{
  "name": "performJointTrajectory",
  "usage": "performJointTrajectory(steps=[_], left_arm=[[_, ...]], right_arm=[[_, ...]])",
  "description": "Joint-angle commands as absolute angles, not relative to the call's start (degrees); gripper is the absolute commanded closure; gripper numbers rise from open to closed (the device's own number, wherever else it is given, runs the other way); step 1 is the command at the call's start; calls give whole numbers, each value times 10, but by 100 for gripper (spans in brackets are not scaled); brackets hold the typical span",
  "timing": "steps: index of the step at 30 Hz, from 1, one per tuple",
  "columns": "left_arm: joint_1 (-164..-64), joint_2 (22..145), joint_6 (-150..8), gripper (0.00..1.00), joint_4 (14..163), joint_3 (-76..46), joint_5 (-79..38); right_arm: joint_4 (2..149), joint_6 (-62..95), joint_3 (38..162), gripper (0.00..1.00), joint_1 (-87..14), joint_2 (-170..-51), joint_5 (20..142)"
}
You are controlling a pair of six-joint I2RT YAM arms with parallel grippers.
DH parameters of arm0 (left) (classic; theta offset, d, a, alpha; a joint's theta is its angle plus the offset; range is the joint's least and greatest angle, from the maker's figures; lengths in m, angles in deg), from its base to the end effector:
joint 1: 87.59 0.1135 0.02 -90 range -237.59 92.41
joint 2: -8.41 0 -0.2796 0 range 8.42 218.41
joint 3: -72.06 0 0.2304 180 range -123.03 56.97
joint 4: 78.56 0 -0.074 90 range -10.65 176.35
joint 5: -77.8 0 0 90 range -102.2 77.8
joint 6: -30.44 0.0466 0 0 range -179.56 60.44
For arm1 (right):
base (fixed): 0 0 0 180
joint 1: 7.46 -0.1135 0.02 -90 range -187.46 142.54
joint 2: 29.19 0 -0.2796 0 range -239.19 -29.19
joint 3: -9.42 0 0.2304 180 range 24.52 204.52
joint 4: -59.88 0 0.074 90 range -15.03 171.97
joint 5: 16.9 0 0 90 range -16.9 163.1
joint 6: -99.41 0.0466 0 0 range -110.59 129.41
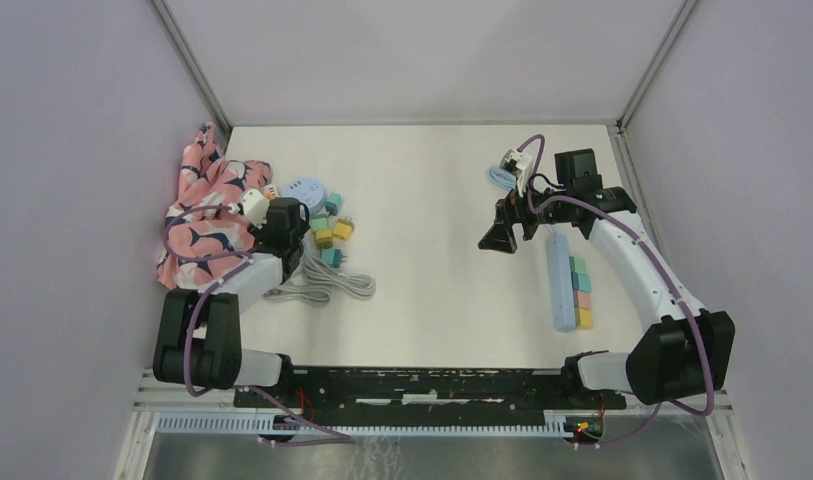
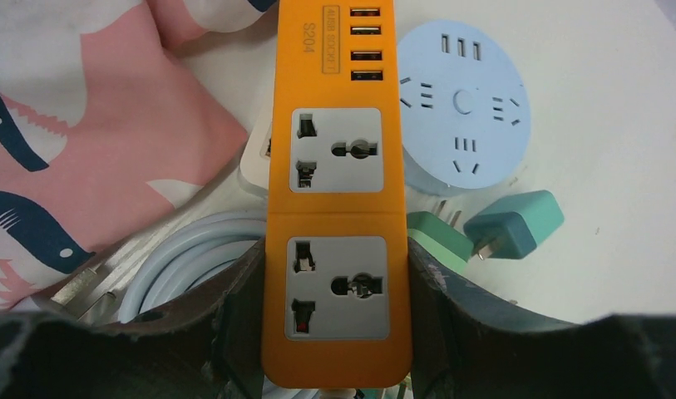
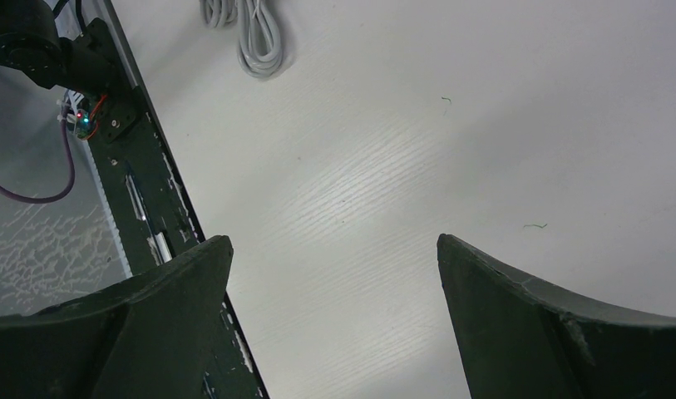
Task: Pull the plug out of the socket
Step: Place the socket at the center of the board.
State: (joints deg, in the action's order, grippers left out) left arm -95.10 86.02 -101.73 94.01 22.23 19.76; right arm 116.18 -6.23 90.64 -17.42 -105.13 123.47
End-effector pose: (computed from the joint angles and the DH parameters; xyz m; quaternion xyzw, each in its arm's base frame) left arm 0.2576 -0.0091 0.2137 -0.3752 0.7771 0.0360 0.5041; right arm 0.2368 0.0780 0.3253 -0.3275 0.8004 0.3857 0.3214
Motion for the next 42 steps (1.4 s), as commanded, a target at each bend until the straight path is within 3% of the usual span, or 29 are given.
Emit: performJointTrajectory(steps=[1, 5, 10, 12, 23, 34, 42], left_arm=[[-925, 873, -1071, 78, 952, 180, 215], [-916, 883, -1086, 52, 928, 166, 215], [-915, 893, -1122, 10, 856, 131, 212], [-915, 892, -1135, 0, 818, 112, 210], [-916, 779, -1150, 1, 776, 125, 101], [-916, 617, -1103, 1, 948, 260, -143], [-916, 547, -1064, 1, 1007, 284, -258]], right_arm=[[1147, -56, 906, 0, -171, -1034, 1248], [1145, -56, 905, 0, -171, -1035, 1249], [1145, -56, 906, 0, -171, -1035, 1248], [1145, -57, 906, 0, -171, -1034, 1248], [1151, -65, 908, 0, -171, -1034, 1244], [1153, -73, 907, 0, -171, -1036, 1252], [1152, -76, 906, 0, -171, -1044, 1259]])
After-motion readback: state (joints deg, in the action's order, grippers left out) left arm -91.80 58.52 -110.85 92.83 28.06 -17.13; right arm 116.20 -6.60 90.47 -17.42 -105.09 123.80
